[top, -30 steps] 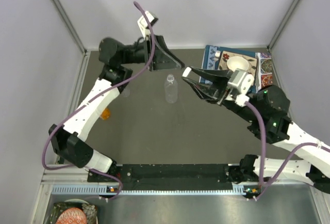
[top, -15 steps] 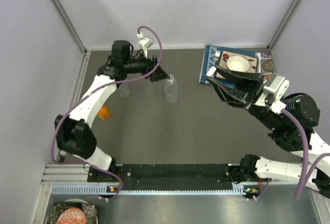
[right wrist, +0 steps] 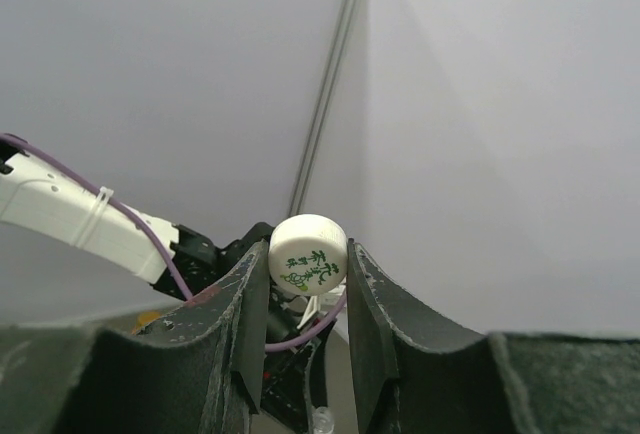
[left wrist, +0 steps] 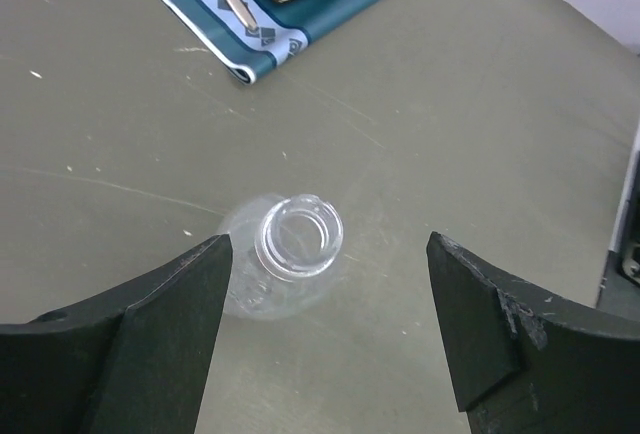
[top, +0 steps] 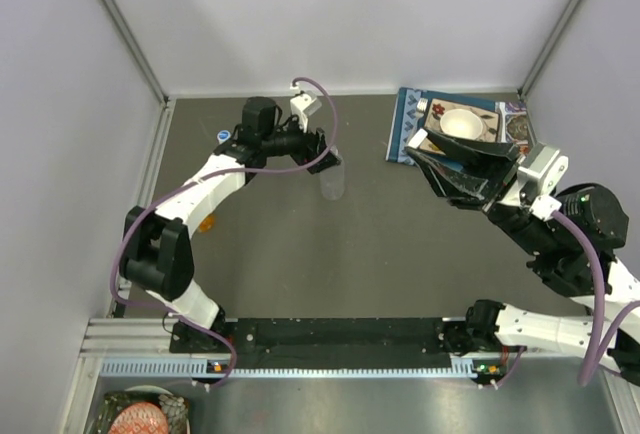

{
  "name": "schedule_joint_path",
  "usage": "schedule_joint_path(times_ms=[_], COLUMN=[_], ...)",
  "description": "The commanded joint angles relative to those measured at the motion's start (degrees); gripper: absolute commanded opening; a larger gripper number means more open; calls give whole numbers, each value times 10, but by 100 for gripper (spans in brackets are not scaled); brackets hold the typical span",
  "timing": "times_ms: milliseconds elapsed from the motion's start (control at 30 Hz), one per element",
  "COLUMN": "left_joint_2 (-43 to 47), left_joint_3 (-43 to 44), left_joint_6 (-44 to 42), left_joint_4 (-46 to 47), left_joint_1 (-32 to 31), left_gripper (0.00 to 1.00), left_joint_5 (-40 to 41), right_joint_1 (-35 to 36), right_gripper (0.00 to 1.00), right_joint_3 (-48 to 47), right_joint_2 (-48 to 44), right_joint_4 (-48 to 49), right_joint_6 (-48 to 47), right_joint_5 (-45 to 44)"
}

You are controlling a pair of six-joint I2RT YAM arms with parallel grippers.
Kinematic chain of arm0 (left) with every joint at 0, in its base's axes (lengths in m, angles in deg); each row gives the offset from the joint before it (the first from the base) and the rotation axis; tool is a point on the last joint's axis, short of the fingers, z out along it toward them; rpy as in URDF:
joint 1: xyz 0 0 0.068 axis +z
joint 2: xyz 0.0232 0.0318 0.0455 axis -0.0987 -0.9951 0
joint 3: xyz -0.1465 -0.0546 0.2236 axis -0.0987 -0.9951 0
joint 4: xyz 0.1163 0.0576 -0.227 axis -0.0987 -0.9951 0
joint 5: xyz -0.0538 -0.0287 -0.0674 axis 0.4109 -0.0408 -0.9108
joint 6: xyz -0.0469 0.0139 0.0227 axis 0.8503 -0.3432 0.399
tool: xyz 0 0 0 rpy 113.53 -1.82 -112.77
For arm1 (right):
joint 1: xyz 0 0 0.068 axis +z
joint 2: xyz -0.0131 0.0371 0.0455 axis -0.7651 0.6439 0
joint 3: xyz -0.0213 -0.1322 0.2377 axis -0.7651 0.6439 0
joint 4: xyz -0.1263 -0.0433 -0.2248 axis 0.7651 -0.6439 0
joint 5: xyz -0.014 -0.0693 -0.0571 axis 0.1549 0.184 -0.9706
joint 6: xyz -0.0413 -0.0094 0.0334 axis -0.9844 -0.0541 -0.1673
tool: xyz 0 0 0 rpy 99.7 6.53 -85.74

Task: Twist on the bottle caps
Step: Pick up the plastic bottle at the center of the board.

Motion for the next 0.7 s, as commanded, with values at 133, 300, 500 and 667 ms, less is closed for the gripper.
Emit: schedule_joint_path(times_ms=[133,300,500,667], left_joint_2=[-15,-36,-51,-53], left_joint_3=[2,4,11,2], left_joint_6=[-65,-73,-65,-54], left_joint_4=[82,98,107,103], left_joint_1=[-6,-14,-29,-44], left_gripper=[84,84,67,38], left_joint_5=[56,62,59,66], right_joint_1=[6,5,5,5], right_gripper=[22,22,22,22], right_joint_3=[10,13,15,15], right_joint_2=[-8,-12,-18,-22], right_joint_4=[-6,-9,-10,-10], right_joint_6=[-6,-6,-6,-6], right_joint_5=[-20,-26,-40,-49])
